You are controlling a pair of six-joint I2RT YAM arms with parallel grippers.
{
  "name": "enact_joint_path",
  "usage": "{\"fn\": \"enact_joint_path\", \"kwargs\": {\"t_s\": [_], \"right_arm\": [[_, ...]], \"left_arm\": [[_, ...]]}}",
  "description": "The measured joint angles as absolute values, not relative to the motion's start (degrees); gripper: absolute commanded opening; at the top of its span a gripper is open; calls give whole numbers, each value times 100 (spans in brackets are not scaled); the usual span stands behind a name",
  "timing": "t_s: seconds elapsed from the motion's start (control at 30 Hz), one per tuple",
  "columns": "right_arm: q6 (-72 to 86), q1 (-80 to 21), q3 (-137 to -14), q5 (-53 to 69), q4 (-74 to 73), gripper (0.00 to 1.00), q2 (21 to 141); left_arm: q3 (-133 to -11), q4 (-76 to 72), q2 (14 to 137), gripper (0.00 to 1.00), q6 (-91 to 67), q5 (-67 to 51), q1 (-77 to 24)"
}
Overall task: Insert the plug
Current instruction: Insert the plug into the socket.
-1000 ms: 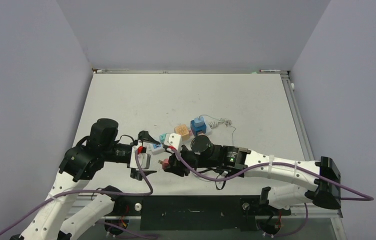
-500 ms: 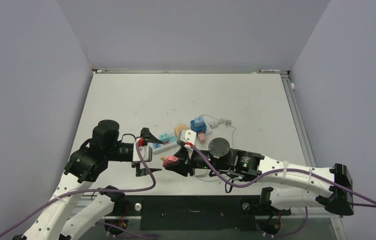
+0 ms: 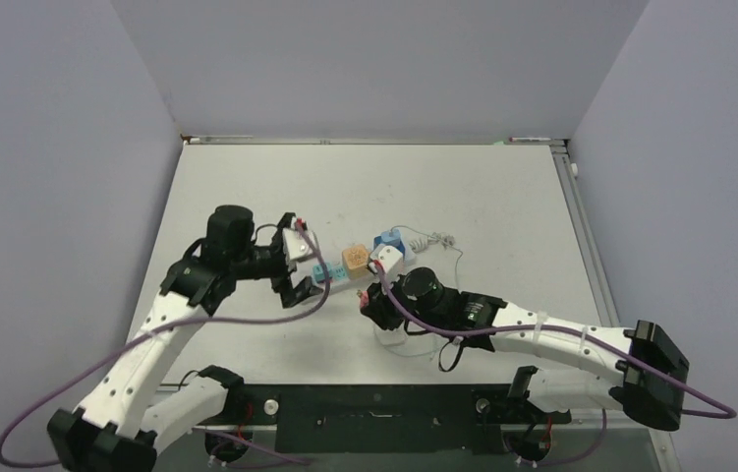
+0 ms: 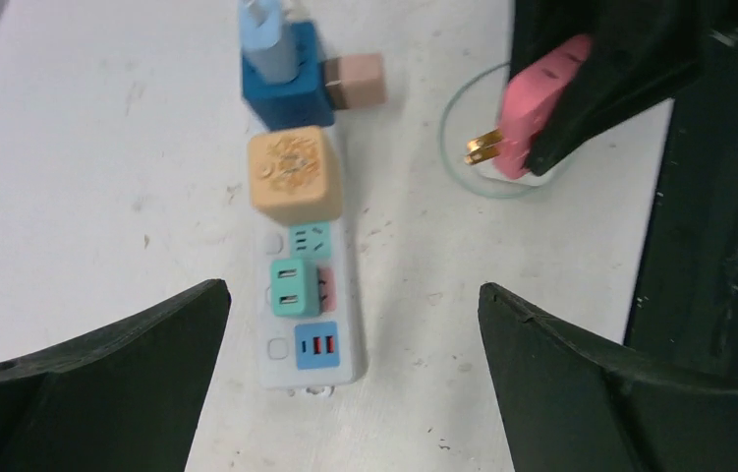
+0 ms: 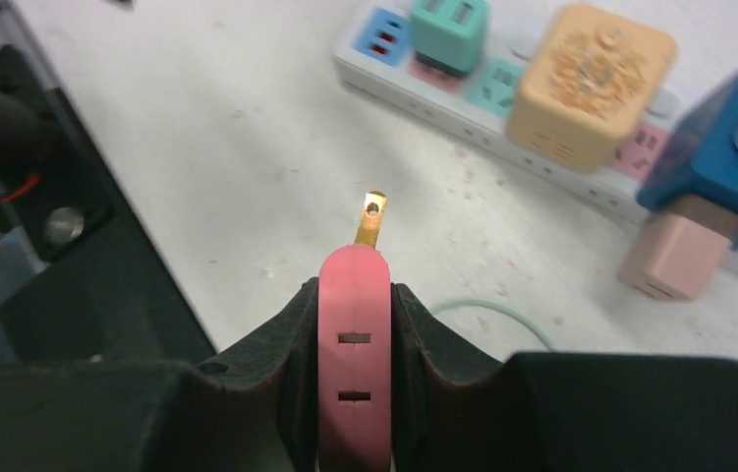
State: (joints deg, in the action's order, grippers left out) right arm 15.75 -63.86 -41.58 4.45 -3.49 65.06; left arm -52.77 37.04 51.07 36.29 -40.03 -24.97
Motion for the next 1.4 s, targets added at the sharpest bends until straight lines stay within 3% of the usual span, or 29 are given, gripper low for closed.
{"fn": "enact_joint_path", "kwargs": {"t_s": [0.23, 0.6, 0.7, 1.4], "right_arm": [[1608, -5638, -3920, 425, -287, 5, 7470], [1785, -5360, -4193, 416, 130, 5, 8532], [1942, -5360, -4246, 346, 445, 5, 8722], [2150, -5365, -4305, -274, 937, 5, 9135]], "left_arm": [[-6320, 3249, 7675, 100, 3011, -3706, -1509], [-7581, 2936, 9526, 69, 2171, -3795, -1494], [-7671, 2766, 9826, 64, 1988, -4016, -1490], [-7373, 2255, 10169, 60, 1710, -4904, -1544]]}}
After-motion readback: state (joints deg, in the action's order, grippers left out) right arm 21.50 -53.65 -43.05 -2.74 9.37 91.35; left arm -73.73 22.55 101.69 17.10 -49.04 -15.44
